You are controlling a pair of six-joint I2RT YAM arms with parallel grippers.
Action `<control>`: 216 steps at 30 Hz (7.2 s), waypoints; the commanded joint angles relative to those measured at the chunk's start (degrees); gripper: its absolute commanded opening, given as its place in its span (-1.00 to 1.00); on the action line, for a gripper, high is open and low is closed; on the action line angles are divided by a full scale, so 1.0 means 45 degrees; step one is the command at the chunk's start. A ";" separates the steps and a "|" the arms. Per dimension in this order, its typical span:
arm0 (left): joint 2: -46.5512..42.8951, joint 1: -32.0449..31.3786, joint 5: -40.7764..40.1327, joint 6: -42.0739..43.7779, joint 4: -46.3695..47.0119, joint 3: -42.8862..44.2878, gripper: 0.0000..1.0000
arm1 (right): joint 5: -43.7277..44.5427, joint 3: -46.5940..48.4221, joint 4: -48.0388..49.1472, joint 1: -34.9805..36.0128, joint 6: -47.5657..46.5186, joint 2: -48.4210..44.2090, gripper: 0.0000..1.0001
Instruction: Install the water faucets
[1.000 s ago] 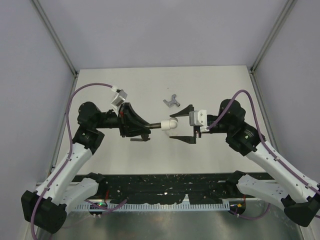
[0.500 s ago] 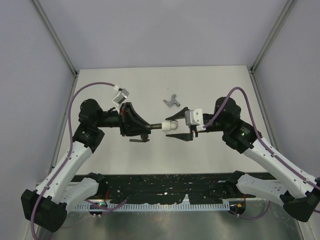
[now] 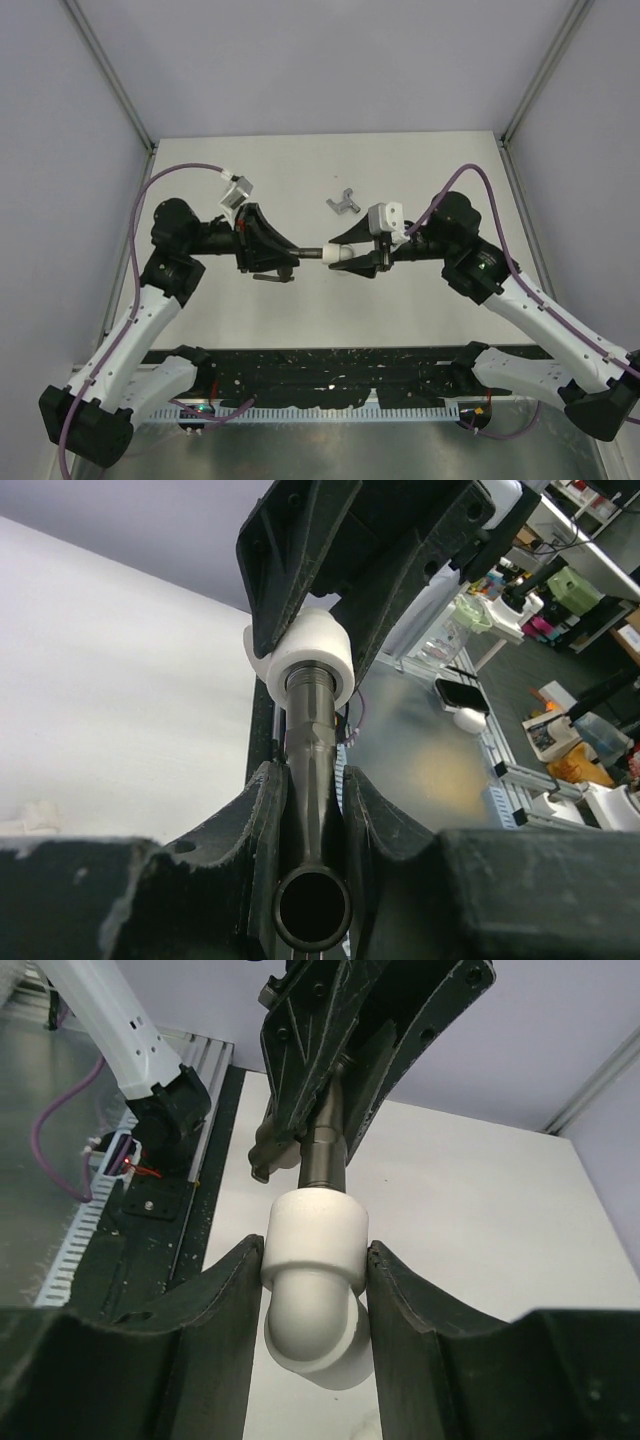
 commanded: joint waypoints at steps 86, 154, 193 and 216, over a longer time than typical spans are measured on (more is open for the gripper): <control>-0.2192 0.0003 -0.2349 0.2557 0.0518 -0.1168 -1.00 | -0.0347 -0.0704 0.3914 -0.0333 0.4722 0.1129 -0.90; -0.4698 -0.2074 -0.9707 1.0505 -0.5003 -0.1891 -1.00 | 0.0981 -0.1601 0.2627 -0.2540 0.4013 0.0408 0.84; -0.0281 -0.0584 -0.0886 0.3252 -0.1192 0.0650 -1.00 | -0.2534 -0.1504 0.4071 -0.1271 0.1870 0.0386 0.44; -0.3464 -0.3475 -0.9635 1.2944 -0.6058 0.0085 -0.53 | -0.1421 -0.2090 0.8545 -0.1290 1.3611 0.2887 -0.90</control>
